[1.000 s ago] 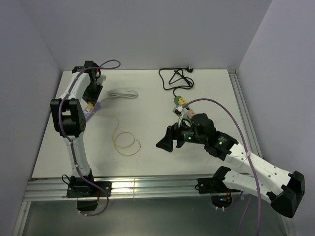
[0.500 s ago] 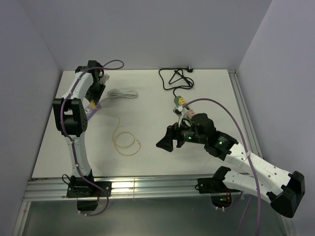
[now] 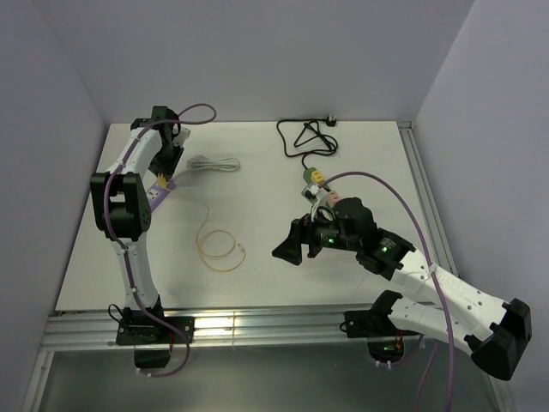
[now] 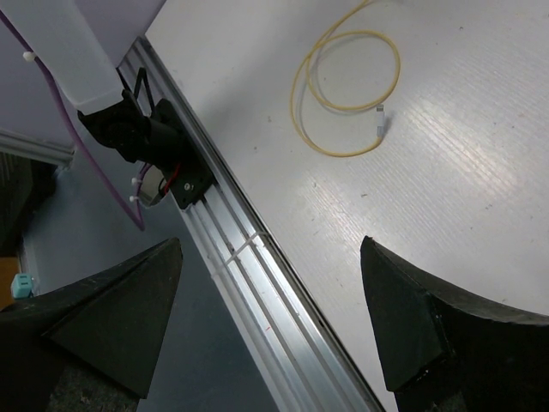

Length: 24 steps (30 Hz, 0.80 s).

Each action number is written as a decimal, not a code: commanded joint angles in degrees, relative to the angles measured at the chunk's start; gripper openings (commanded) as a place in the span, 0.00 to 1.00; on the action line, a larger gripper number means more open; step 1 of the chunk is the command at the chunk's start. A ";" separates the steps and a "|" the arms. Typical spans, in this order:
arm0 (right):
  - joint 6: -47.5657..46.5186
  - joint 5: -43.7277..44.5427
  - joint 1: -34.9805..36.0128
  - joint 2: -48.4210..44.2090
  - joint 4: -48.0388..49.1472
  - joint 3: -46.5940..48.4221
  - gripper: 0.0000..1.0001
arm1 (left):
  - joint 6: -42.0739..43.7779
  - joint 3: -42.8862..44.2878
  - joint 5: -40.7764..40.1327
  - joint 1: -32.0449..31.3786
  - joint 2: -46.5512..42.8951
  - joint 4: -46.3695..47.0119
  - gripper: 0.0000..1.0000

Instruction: Insert the plug

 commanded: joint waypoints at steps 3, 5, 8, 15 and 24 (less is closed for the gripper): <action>-0.67 -0.88 -0.54 -0.08 1.86 -0.19 0.91 | 1.93 -1.17 2.85 -0.09 -0.94 1.16 0.00; -0.67 -0.88 -0.63 -0.16 1.94 -0.28 0.91 | 2.02 -1.79 3.74 -0.09 -0.86 0.81 0.00; -0.67 -0.97 -0.63 -0.17 1.85 -0.37 0.91 | 2.20 -2.40 5.23 -0.09 -0.59 -0.24 0.00; -0.40 -1.67 -0.63 0.19 2.47 -0.37 0.91 | 3.07 -4.69 8.22 -0.09 -2.53 -0.51 0.00; -0.58 -1.06 -0.81 0.10 1.77 -0.19 0.91 | 3.60 -2.67 9.71 0.34 0.63 -1.38 0.00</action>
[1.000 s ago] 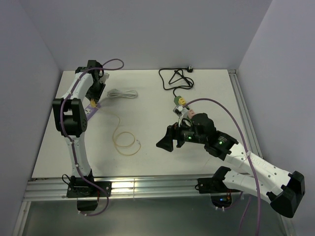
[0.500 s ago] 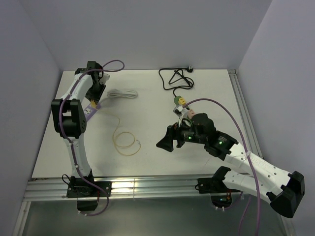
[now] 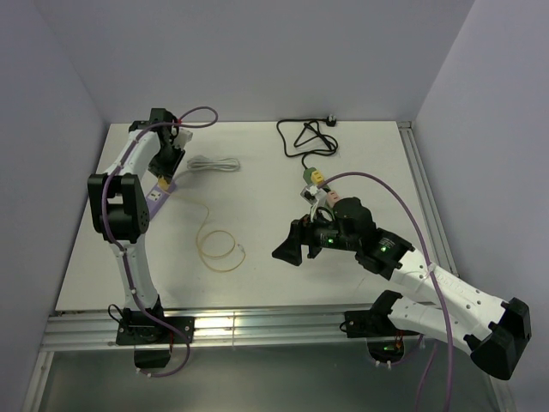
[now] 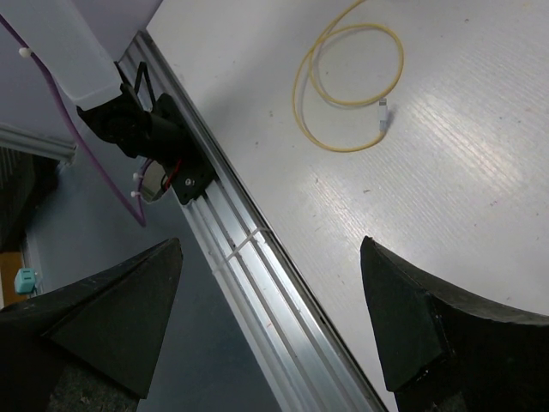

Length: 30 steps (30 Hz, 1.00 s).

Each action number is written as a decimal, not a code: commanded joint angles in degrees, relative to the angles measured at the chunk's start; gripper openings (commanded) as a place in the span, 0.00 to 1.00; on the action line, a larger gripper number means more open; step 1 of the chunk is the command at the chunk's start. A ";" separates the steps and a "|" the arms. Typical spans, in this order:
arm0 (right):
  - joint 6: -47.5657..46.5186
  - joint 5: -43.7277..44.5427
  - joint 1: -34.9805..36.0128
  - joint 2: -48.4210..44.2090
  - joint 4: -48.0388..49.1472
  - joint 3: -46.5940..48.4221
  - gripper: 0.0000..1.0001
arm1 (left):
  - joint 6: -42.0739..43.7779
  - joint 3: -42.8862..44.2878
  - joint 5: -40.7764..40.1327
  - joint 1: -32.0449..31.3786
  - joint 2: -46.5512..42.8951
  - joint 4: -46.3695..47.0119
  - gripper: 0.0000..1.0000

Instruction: Insert the plug

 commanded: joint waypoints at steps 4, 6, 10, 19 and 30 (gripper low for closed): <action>-0.60 -0.07 -0.66 -0.19 1.55 0.09 0.91 | -0.09 2.41 6.77 0.87 4.27 -3.03 0.00; -0.51 0.01 -0.66 -0.27 1.55 0.09 0.91 | 0.08 2.24 6.77 1.23 4.89 -2.94 0.00; -0.34 -0.07 -0.83 -0.27 1.81 -0.08 0.91 | -0.18 -0.13 6.16 1.58 4.98 -1.36 0.00; 0.37 -0.16 -0.83 -0.45 2.16 -0.44 0.91 | -1.50 -8.39 6.15 2.63 4.98 2.24 0.00; 0.98 -0.25 -0.92 -1.94 1.72 -0.96 0.90 | -3.70 -15.78 0.00 5.97 5.59 4.27 0.00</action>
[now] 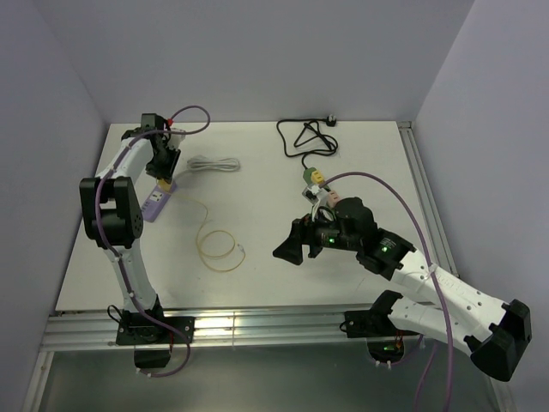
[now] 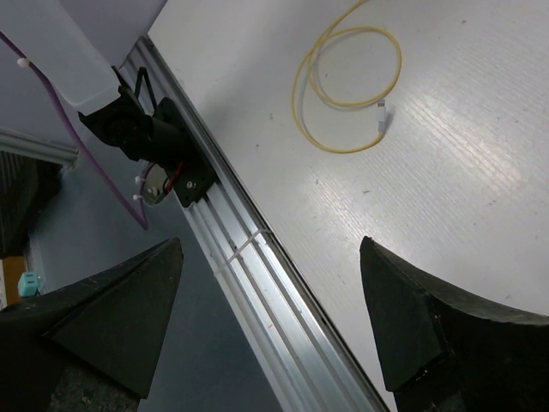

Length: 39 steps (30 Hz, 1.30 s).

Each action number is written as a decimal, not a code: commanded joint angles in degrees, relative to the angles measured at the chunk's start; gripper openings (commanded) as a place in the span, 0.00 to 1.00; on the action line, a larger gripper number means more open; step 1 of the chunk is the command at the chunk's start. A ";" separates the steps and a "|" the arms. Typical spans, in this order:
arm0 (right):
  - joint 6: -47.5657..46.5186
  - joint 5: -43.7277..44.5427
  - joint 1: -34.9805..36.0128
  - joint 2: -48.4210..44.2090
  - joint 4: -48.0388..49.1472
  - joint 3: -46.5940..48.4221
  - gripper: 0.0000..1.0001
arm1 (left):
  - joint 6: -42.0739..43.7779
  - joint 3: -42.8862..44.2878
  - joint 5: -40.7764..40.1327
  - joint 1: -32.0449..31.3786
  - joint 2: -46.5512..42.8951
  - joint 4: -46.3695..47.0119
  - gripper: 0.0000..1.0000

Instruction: Insert the plug

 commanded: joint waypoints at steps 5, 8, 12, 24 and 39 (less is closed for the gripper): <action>0.57 0.39 -0.50 -2.30 1.46 -1.14 0.90 | -0.44 -6.76 -5.70 2.21 8.52 -5.20 0.00; 0.66 0.30 -0.33 -2.03 1.46 -0.79 0.90 | -0.17 -3.69 -6.50 1.42 10.10 -6.16 0.00; 0.48 0.65 -0.42 -1.94 1.11 -0.26 0.90 | -0.96 1.67 -8.34 1.24 13.88 -8.80 0.00; 1.18 0.30 -0.33 -1.59 2.16 -0.53 0.90 | -1.75 -2.01 -7.11 0.72 11.25 -7.22 0.00; 2.23 1.26 -0.42 -2.21 1.63 -0.35 0.90 | -5.27 1.69 -8.43 -2.01 -2.45 -3.19 1.00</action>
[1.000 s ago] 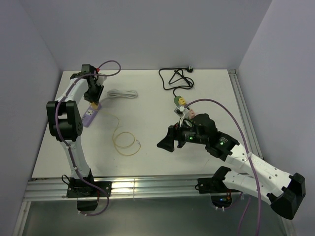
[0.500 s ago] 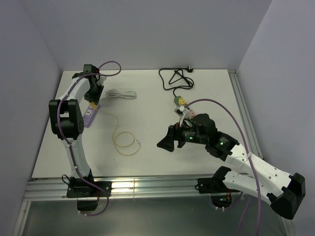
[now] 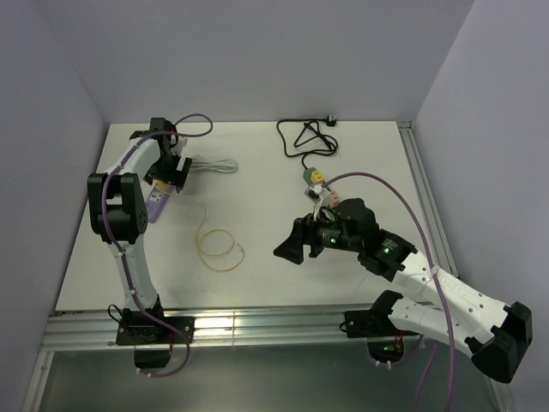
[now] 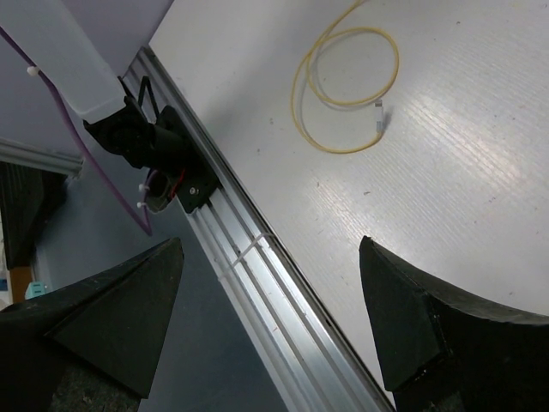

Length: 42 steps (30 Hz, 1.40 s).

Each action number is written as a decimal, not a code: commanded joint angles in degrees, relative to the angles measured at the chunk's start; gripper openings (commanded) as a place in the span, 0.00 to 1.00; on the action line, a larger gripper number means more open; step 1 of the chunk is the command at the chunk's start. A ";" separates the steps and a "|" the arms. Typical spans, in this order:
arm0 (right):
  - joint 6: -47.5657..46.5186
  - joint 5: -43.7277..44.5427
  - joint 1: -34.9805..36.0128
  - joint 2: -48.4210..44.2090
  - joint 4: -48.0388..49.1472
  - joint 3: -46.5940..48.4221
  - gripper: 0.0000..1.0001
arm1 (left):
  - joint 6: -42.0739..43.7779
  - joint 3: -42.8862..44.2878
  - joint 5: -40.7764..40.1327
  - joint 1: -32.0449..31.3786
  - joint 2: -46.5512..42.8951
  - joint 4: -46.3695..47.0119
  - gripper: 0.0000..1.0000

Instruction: Insert the plug

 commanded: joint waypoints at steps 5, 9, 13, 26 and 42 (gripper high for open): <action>1.32 1.20 -0.42 -1.16 1.48 0.31 0.90 | -2.80 -0.09 -3.23 -0.72 -11.12 2.25 0.99; 1.59 4.18 -0.42 -1.07 0.43 0.31 0.90 | -5.61 -1.57 -6.74 -2.04 -17.18 6.03 0.99; 3.43 17.77 -0.42 0.50 -1.76 1.10 0.97 | -14.37 -3.60 -3.35 -2.22 -25.96 12.79 1.00; 9.66 23.98 -0.42 -1.24 -0.90 -6.18 1.00 | -36.81 -34.26 34.00 -6.96 -57.70 42.23 0.99; 18.54 20.90 -0.42 -18.55 14.29 -27.27 1.00 | -63.16 -70.38 41.86 -19.07 -78.27 75.44 1.00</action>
